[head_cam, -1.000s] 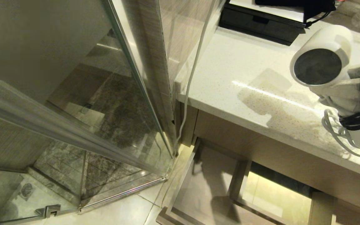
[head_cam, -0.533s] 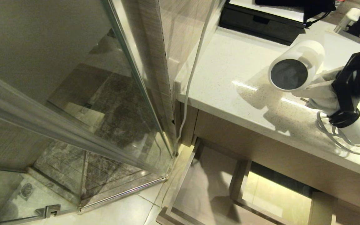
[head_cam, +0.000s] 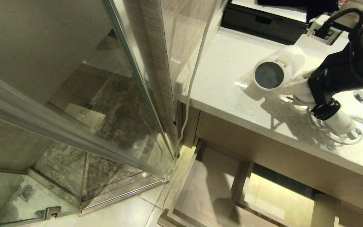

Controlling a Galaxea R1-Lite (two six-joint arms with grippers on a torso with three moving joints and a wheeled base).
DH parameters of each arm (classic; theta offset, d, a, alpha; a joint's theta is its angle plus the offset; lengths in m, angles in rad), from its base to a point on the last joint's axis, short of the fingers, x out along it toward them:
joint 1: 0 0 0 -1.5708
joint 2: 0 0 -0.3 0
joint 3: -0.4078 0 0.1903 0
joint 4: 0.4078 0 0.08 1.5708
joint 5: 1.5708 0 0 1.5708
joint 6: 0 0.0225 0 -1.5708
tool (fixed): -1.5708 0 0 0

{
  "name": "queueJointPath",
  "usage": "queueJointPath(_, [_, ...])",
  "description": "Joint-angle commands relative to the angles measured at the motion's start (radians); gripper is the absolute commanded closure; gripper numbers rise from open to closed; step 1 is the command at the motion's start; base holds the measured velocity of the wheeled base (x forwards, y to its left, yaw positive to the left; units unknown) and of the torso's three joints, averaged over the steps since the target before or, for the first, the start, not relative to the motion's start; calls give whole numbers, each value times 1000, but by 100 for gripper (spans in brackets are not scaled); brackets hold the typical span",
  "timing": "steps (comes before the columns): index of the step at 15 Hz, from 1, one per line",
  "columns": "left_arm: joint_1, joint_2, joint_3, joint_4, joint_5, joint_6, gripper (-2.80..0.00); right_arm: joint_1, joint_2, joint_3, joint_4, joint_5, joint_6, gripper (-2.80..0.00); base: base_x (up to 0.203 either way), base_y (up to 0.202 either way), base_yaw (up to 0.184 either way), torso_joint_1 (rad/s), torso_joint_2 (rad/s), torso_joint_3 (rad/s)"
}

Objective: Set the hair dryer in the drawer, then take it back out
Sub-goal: Place it on the countertop

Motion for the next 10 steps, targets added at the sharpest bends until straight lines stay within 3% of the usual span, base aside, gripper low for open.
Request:
queueJointPath(1, [-1,0,0,0,0,0,0,-1,27,-3,-2,1,-3,0,0,0,0,0,0,0])
queueJointPath(10, [0,2,1,0,0,0,0,-2,100,-87,-7,6,8,0,0,0,0,0,0,0])
